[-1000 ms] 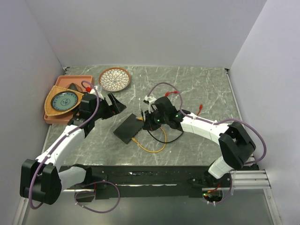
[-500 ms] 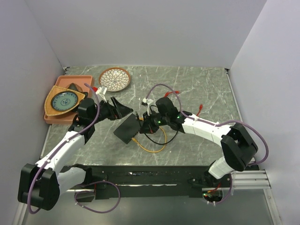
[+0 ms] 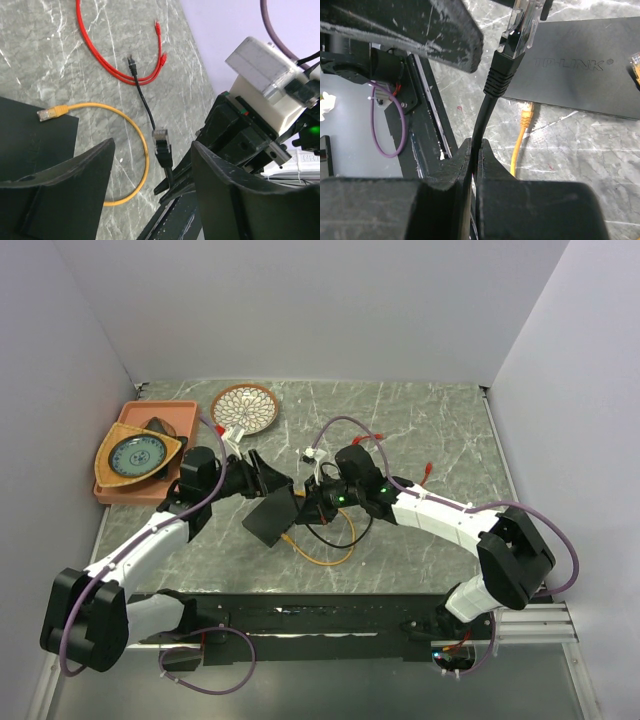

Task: Insert the plug into the switch port

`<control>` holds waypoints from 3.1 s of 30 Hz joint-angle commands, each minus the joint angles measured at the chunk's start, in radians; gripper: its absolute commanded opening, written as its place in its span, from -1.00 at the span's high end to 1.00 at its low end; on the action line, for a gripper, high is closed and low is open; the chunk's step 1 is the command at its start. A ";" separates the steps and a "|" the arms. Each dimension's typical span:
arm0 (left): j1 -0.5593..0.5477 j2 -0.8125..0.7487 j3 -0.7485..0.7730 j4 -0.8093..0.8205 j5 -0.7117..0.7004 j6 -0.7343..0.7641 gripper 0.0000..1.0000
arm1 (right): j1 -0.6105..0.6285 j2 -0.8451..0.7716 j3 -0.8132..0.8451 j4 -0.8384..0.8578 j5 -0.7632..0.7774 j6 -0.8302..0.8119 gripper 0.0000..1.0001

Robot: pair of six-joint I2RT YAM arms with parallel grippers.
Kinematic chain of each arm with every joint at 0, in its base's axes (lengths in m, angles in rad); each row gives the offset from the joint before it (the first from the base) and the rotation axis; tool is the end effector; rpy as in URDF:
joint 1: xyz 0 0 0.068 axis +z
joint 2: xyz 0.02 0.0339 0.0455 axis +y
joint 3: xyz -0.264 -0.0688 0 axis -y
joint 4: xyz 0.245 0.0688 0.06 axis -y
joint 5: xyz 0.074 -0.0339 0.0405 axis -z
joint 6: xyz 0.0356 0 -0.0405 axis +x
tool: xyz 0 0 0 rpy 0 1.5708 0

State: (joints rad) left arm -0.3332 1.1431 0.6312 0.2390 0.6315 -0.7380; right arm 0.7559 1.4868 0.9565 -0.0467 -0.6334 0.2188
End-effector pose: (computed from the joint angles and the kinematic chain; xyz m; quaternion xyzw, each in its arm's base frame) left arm 0.2317 -0.1024 0.2583 0.0316 0.7796 -0.5059 0.3678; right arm 0.2225 0.2387 0.2484 -0.3648 0.7660 0.4540 0.2721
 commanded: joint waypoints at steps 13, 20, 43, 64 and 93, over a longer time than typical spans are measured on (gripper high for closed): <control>-0.040 0.040 0.087 0.037 0.005 0.019 0.10 | 0.003 -0.036 0.014 0.044 -0.014 0.008 1.00; -0.041 0.029 0.081 0.039 -0.026 -0.004 0.45 | 0.002 -0.030 0.021 0.039 -0.011 0.002 1.00; -0.041 -0.017 0.125 -0.049 -0.063 0.049 0.98 | -0.039 -0.069 0.102 -0.006 -0.029 0.007 -0.35; -0.041 -0.108 0.062 0.190 0.122 -0.017 0.98 | -0.211 0.036 -0.058 0.916 -0.476 0.672 -0.84; -0.041 -0.131 0.042 0.197 0.097 -0.034 0.98 | -0.161 0.171 -0.009 1.137 -0.451 0.867 0.73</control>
State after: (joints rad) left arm -0.3729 1.0256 0.6758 0.3840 0.7193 -0.7719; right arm 0.5808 1.6409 0.9085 0.9775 -1.0863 1.0546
